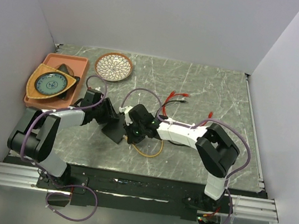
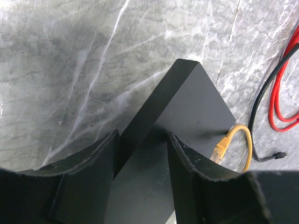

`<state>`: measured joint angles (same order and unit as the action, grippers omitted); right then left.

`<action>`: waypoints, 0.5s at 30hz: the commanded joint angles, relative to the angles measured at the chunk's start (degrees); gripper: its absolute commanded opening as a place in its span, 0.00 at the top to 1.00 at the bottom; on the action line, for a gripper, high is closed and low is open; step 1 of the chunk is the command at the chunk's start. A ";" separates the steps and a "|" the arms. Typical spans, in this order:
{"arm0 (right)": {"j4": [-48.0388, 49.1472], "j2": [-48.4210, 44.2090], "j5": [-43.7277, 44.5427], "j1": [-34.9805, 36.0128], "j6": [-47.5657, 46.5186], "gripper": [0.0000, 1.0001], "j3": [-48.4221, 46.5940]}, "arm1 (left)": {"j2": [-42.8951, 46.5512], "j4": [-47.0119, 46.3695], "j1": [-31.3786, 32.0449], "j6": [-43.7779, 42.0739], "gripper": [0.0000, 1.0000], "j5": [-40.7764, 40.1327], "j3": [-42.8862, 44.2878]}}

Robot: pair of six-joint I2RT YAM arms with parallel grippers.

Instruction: Insert the plug into the switch port

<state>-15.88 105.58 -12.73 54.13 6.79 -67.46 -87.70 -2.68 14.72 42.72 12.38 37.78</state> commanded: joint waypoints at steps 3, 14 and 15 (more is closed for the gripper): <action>5.14 -1.51 3.94 1.33 0.51 1.00 2.85 | -1.33 4.52 0.40 -0.36 0.47 -0.61 0.54; 11.57 -2.57 10.53 3.09 -0.28 1.00 10.07 | -2.12 4.70 0.40 -0.80 0.45 0.10 0.81; 12.18 -2.57 10.88 3.26 -0.20 1.00 10.59 | -2.04 4.79 0.40 -0.80 0.45 0.10 0.80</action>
<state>-6.76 103.98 -6.09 56.40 6.98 -59.42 -88.23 -1.87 14.81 42.68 12.60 38.63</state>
